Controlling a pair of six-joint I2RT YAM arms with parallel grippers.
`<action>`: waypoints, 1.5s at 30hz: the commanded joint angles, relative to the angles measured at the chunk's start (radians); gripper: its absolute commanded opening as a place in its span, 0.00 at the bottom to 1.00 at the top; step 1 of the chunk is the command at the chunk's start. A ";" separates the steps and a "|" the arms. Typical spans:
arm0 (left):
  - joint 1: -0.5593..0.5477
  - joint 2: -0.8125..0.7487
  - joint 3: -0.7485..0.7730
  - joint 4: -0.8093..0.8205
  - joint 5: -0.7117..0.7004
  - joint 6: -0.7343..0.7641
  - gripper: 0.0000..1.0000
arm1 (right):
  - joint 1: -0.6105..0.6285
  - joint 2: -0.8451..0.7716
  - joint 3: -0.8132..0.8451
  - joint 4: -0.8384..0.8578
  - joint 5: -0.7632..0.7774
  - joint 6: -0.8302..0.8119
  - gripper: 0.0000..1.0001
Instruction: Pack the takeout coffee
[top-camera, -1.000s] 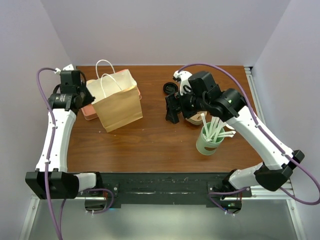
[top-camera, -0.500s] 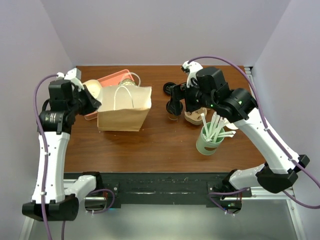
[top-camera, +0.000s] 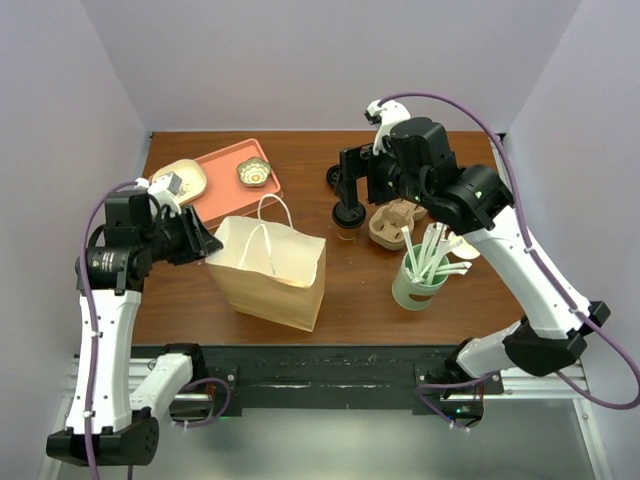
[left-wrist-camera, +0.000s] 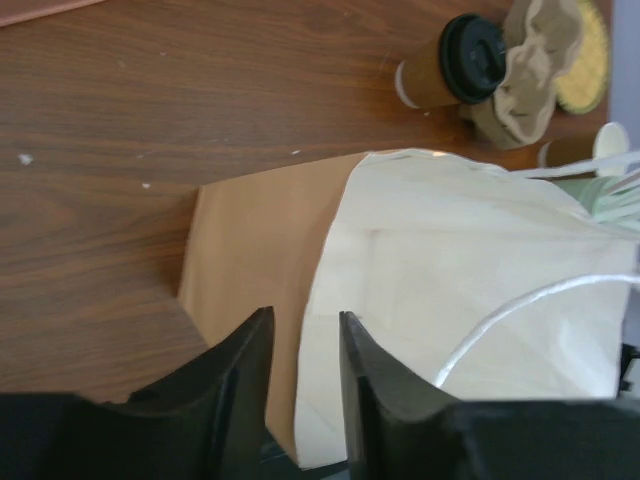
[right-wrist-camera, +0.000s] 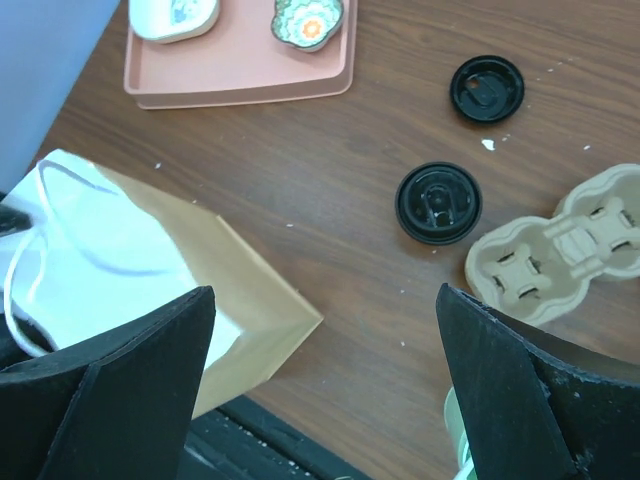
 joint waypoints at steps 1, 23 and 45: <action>0.000 0.017 0.112 -0.040 -0.086 0.004 0.45 | 0.004 0.005 0.028 0.063 0.111 -0.031 0.95; -0.009 -0.075 0.020 -0.054 -0.006 -0.194 1.00 | -0.450 0.447 0.204 -0.263 0.228 0.282 0.81; -0.009 -0.042 0.091 -0.086 -0.204 -0.167 0.97 | -0.462 0.677 0.128 -0.210 0.261 0.368 0.57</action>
